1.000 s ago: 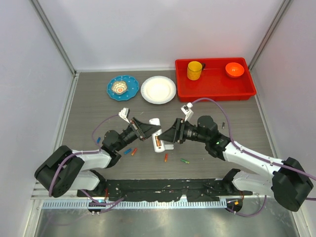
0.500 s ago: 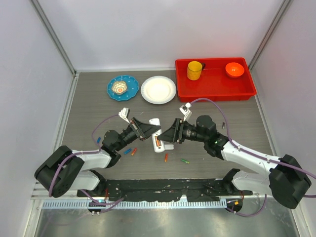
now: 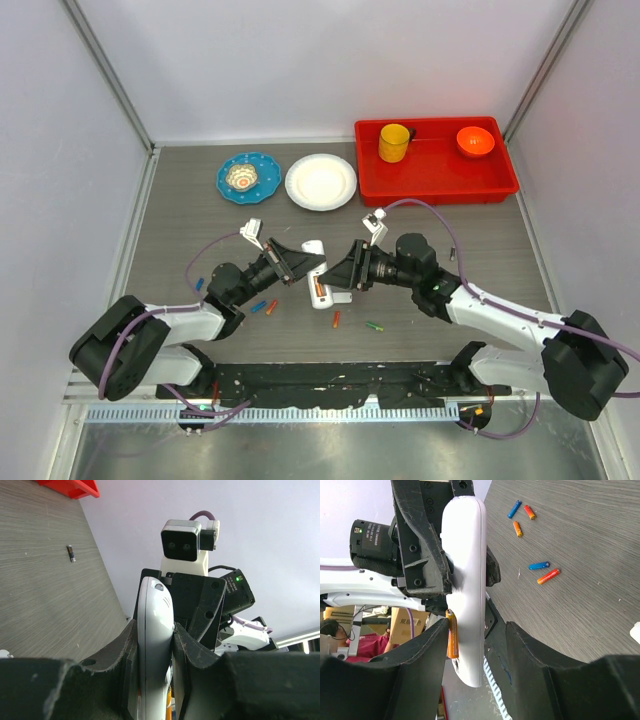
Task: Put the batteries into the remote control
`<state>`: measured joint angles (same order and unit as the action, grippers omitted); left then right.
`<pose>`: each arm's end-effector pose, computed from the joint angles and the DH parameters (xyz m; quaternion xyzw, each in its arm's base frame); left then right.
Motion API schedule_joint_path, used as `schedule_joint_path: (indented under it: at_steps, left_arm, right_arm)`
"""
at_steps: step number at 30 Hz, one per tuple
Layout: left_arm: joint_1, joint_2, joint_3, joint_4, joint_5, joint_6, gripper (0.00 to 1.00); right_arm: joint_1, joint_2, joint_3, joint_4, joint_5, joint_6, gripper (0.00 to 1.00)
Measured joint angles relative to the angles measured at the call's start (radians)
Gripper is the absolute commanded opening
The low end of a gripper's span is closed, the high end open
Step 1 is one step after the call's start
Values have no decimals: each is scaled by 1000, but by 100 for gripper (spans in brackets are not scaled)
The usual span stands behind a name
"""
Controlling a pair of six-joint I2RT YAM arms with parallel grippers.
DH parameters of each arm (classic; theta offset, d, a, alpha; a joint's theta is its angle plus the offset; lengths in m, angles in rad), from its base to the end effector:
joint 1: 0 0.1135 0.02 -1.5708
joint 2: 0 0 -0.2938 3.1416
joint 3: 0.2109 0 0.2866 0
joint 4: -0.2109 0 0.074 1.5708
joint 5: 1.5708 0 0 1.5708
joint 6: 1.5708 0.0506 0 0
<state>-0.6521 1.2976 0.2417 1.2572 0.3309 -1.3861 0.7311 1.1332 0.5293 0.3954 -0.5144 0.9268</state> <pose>0.1890 -0.1650 0.2064 -0.1048 0.6281 -0.7052 0.3117 0.1887 0.2026 0.2454 -0.0860 0.7634 0.5825 0.2658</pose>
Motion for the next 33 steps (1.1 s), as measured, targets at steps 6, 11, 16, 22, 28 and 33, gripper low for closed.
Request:
schedule_joint_path:
  at_steps: [6, 11, 16, 22, 28, 33]
  left_arm:
    - [0, 0, 0, -10, -6, 8, 0]
    - [0, 0, 0, -13, -7, 10, 0]
    - [0, 0, 0, -13, -10, 18, 0]
    - [-1, 0, 0, -12, -13, 30, 0]
    - [-2, 0, 0, -11, -13, 33, 0]
    - [-2, 0, 0, -5, -12, 33, 0]
  right_arm:
    - [0, 9, 4, -4, 4, 8, 52]
    - [1, 13, 5, -8, 8, 15, 53]
    - [1, 12, 13, -35, 16, 14, 58]
    - [1, 1, 25, -85, 23, 8, 62]
    - [1, -12, 33, -112, 23, -2, 63]
    - [2, -16, 36, -122, 22, -8, 61]
